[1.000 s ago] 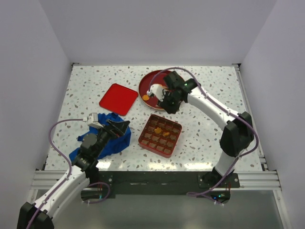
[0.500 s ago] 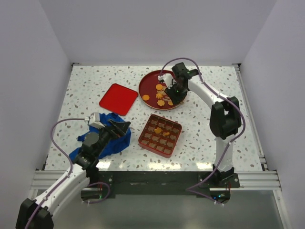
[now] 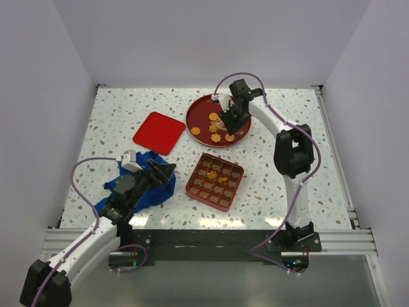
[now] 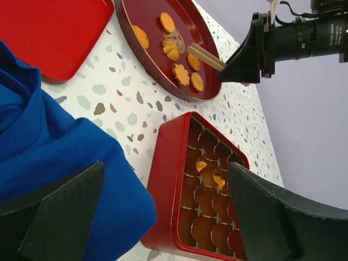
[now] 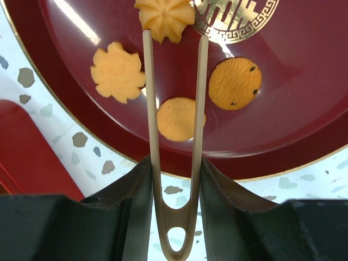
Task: Pack the cookies
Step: Adjust the fake cookies on the plate.
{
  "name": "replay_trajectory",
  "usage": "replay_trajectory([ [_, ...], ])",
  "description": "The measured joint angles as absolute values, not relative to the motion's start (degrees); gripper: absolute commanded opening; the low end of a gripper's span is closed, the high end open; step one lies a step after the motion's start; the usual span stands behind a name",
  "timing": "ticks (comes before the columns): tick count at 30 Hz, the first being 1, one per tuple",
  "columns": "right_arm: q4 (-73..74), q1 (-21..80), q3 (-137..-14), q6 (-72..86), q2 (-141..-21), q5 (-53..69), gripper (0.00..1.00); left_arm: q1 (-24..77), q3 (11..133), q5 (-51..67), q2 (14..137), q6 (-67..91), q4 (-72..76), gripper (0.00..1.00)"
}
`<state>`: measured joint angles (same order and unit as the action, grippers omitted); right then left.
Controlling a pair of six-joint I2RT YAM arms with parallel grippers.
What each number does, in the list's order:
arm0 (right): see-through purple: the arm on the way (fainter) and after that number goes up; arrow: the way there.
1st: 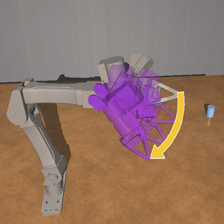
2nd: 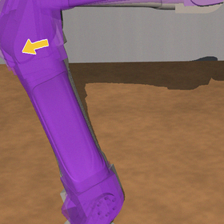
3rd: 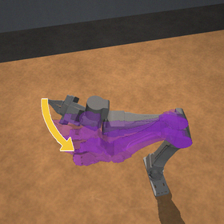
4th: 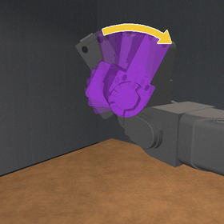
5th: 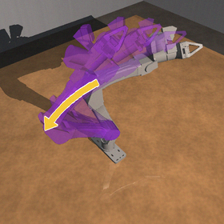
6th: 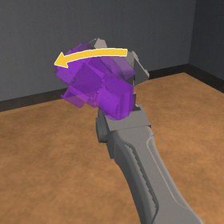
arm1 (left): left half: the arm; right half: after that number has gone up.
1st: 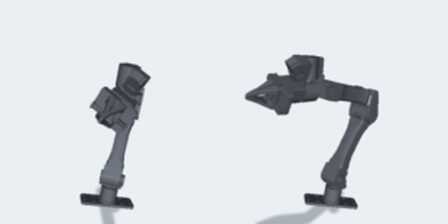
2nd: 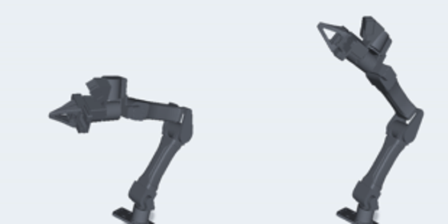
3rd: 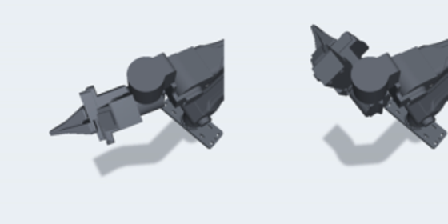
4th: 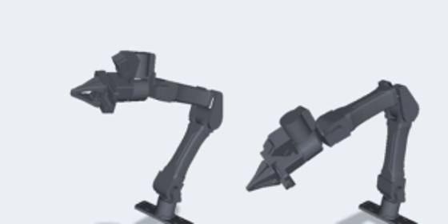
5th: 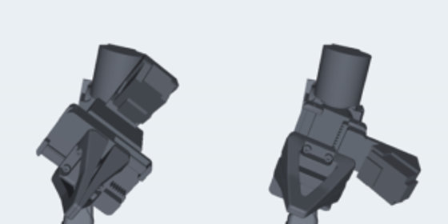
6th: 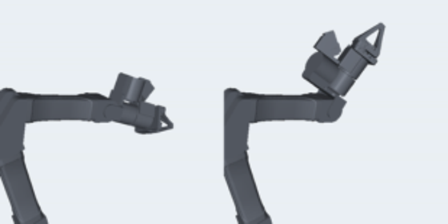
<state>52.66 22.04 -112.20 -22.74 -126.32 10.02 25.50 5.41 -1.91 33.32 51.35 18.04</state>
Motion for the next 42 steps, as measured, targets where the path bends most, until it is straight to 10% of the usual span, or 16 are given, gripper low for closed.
replay_trajectory([
  [42, 52.7, 26.0, -116.9, -30.5, -133.1, 2.5, 0.44, 24.8, 5.8, -1.8, 33.8, 51.3, 18.4, 1.00],
])
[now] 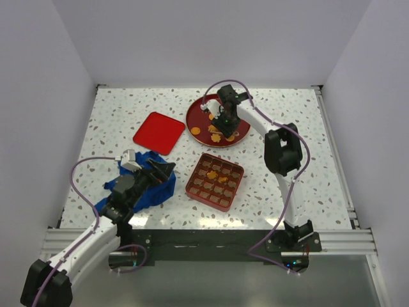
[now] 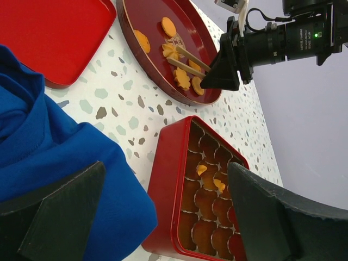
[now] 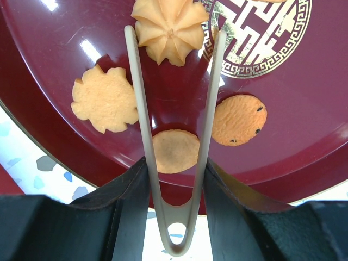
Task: Pack the cookies
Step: Adjust the fake cookies on the plate.
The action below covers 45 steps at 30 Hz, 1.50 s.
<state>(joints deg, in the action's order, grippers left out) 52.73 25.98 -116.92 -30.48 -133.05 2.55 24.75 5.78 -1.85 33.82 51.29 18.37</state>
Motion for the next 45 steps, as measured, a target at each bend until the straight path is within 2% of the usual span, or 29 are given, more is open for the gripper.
replay_trajectory([
  [11, 52.9, 26.0, -118.1, -30.5, -133.6, 2.5, 0.40, 24.8, 5.8, -1.8, 32.9, 51.3, 18.3, 1.00],
  [20, 53.3, 26.3, -119.3, -30.5, -134.2, 2.5, 0.43, 24.8, 5.8, -1.9, 32.5, 51.3, 18.2, 1.00],
  [35, 54.3, 26.4, -121.3, -30.5, -136.6, 2.3, 0.43, 24.8, 5.8, -1.9, 31.6, 51.3, 17.9, 1.00],
  [45, 54.6, 26.4, -121.3, -30.2, -136.6, 2.4, 0.23, 24.8, 5.8, -1.9, 31.4, 51.3, 17.9, 1.00],
])
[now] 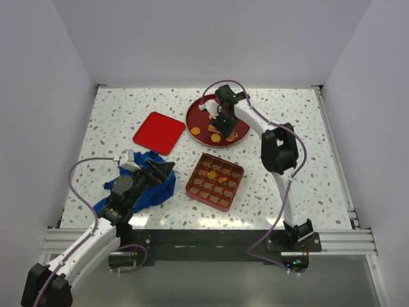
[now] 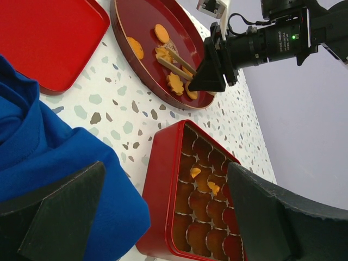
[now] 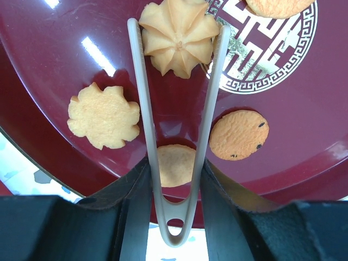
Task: Pack the cookies
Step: Adjust the fake cookies on the plate.
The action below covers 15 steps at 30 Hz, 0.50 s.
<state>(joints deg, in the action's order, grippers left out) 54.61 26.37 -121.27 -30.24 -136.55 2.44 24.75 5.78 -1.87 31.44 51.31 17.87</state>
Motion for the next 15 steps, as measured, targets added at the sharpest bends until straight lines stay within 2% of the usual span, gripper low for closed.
replay_trajectory([
  [4, 54.6, 26.4, -121.3, -30.2, -136.5, 2.5, 0.17, 24.8, 5.8, -1.9, 31.2, 51.3, 17.9, 1.00],
  [15, 52.7, 26.3, -116.2, -30.0, -132.4, 2.8, 0.11, 24.8, 5.8, -1.9, 30.9, 51.3, 17.9, 1.00],
])
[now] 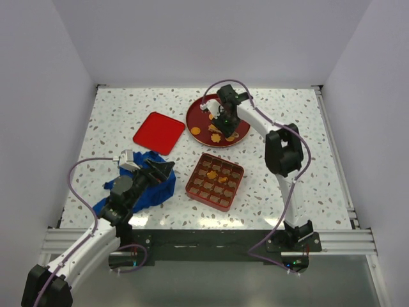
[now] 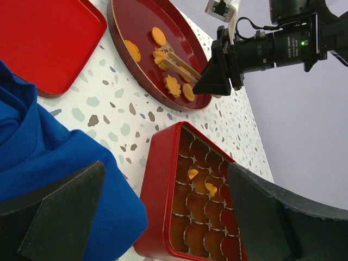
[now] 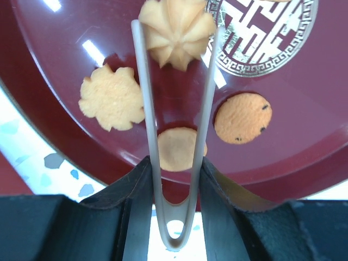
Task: Pack the cookies
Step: Adjust the fake cookies on the plate.
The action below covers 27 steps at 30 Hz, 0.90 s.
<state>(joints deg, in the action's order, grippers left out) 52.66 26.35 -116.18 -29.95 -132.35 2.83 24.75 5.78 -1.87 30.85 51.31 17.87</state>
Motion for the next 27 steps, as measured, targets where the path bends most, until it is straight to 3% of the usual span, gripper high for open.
replay_trajectory([
  [9, 50.7, 26.3, -113.4, -29.6, -128.4, 4.0, 0.11, 24.8, 5.8, -1.9, 30.1, 51.3, 17.8, 1.00],
  [17, 50.6, 26.3, -113.1, -29.5, -128.2, 3.9, 0.27, 24.8, 5.8, -1.9, 29.3, 51.4, 17.6, 1.00],
  [27, 50.7, 26.3, -113.8, -29.1, -129.0, 2.5, 0.32, 24.8, 5.8, -1.9, 28.7, 51.4, 16.6, 1.00],
])
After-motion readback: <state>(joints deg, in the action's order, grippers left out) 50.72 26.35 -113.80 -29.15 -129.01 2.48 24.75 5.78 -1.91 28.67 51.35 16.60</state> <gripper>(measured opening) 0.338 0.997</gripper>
